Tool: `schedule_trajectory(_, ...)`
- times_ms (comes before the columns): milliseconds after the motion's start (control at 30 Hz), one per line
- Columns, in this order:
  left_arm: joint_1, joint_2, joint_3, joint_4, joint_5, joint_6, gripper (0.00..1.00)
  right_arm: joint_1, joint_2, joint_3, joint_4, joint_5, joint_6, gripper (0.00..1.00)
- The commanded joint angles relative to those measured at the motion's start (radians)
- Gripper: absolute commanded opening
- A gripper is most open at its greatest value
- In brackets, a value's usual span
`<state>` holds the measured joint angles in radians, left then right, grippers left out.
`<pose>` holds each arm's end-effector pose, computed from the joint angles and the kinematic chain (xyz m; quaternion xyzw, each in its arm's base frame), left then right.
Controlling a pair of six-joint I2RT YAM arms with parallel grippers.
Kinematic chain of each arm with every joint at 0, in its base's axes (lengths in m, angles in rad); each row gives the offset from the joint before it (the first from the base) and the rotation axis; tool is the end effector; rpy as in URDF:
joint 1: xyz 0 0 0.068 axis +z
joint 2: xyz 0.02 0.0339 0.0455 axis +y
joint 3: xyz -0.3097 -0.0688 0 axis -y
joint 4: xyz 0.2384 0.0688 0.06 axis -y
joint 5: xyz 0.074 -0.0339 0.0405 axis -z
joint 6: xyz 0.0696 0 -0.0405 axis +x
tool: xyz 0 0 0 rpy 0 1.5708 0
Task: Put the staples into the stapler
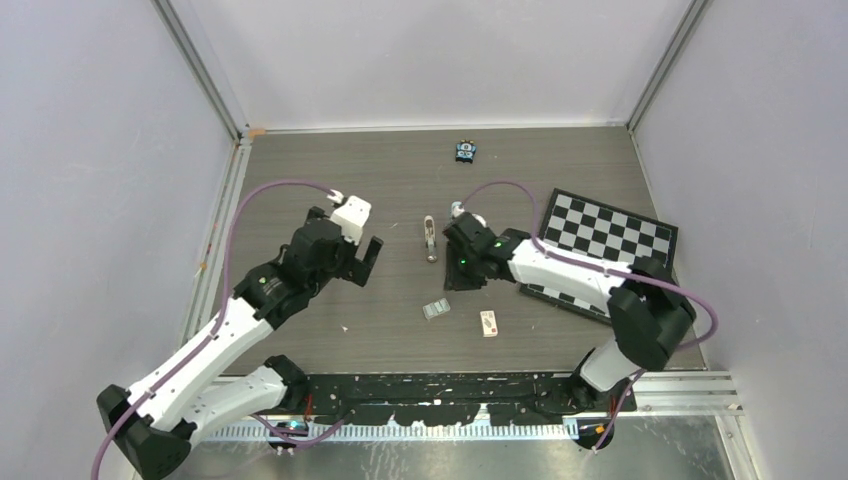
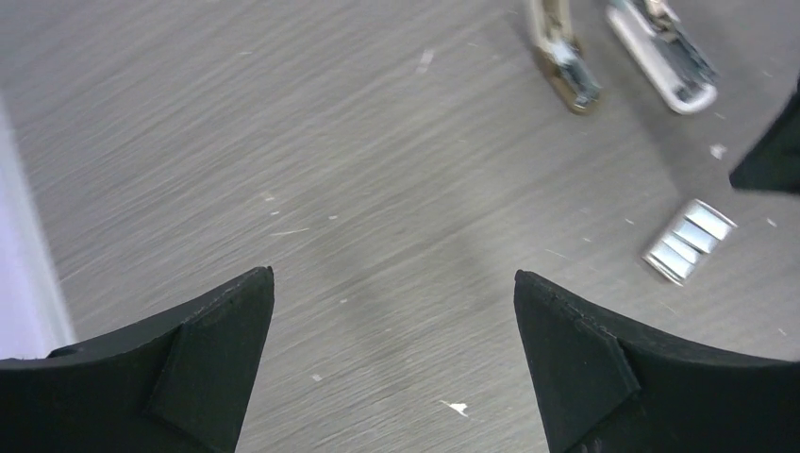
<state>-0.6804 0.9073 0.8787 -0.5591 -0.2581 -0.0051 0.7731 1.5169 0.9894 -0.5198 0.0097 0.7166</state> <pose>0.1564 -0.1038 0.3323 0.2323 0.8450 -0.0505 0.4790 0.2233 0.2169 0.2302 -0.0260 0.9656 0.1720 0.1934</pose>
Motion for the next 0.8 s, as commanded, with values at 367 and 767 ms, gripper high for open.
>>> schedule_trajectory(367, -0.001, -0.267, -0.040, 0.075, -0.346, -0.014, 1.00, 0.198, 0.264, 0.244, -0.075, 0.227, 0.044, 0.28)
schedule_trajectory(767, -0.002, -0.268, -0.047, 0.084, -0.331, 0.001, 1.00, 0.236, 0.259, 0.259, -0.089, 0.211, 0.053, 0.27)
